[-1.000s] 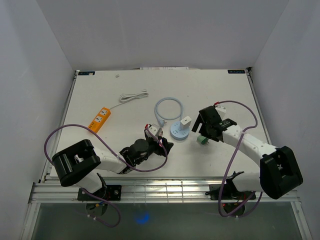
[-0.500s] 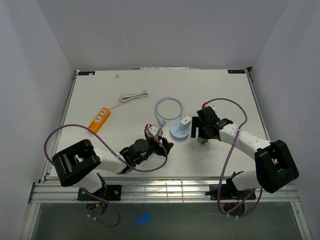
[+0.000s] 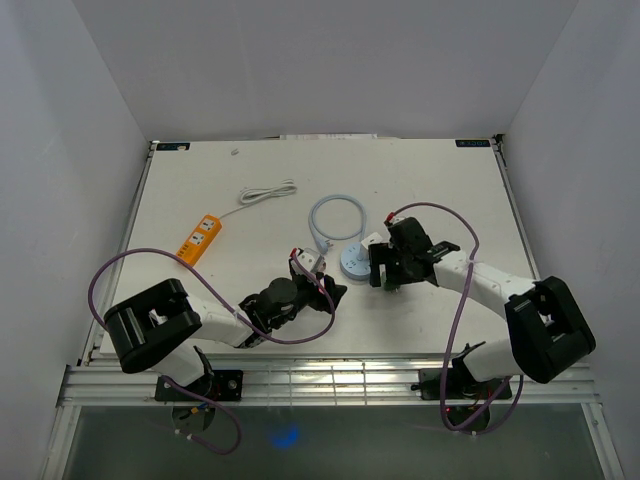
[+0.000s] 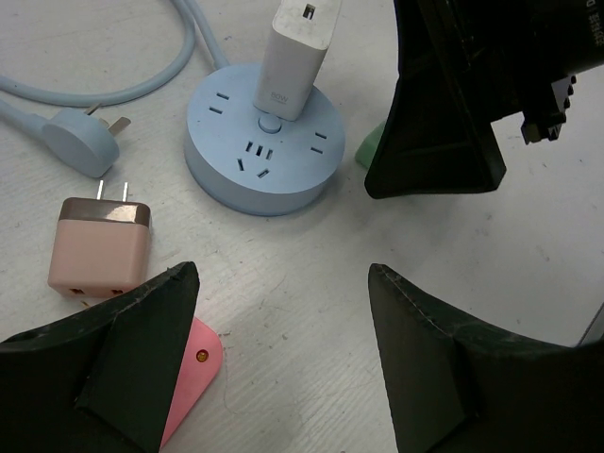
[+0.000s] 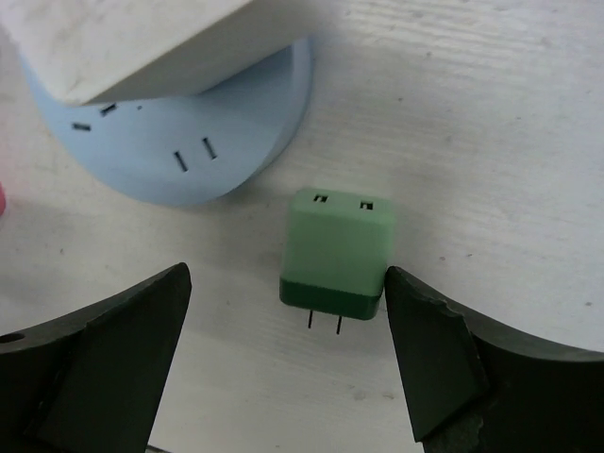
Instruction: Insert the plug
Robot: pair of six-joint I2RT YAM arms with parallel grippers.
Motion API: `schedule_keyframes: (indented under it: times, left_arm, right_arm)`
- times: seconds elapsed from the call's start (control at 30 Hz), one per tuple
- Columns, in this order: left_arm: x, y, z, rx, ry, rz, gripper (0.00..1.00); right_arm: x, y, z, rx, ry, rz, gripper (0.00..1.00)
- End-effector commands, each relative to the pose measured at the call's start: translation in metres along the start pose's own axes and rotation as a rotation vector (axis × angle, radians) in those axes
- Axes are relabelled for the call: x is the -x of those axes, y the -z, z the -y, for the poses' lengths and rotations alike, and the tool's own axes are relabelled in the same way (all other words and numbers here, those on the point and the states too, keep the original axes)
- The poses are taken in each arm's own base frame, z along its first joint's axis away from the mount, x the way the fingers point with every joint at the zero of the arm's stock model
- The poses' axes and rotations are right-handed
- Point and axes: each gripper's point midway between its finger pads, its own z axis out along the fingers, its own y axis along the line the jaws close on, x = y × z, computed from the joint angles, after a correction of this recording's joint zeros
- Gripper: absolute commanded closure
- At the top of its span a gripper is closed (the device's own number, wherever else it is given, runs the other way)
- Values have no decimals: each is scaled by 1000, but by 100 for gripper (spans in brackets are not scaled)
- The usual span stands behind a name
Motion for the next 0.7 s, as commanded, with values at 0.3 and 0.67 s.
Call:
schedule_keyframes:
  times: [0.3,0.67]
  left_arm:
    - [19,0,7,-21,9,49,17]
    - [19,0,5,-13,4,50,17]
  right_arm:
    - [2,-1,10,-128,-7,-10,24]
    - [6,-8,7,-135,-51,-16,61]
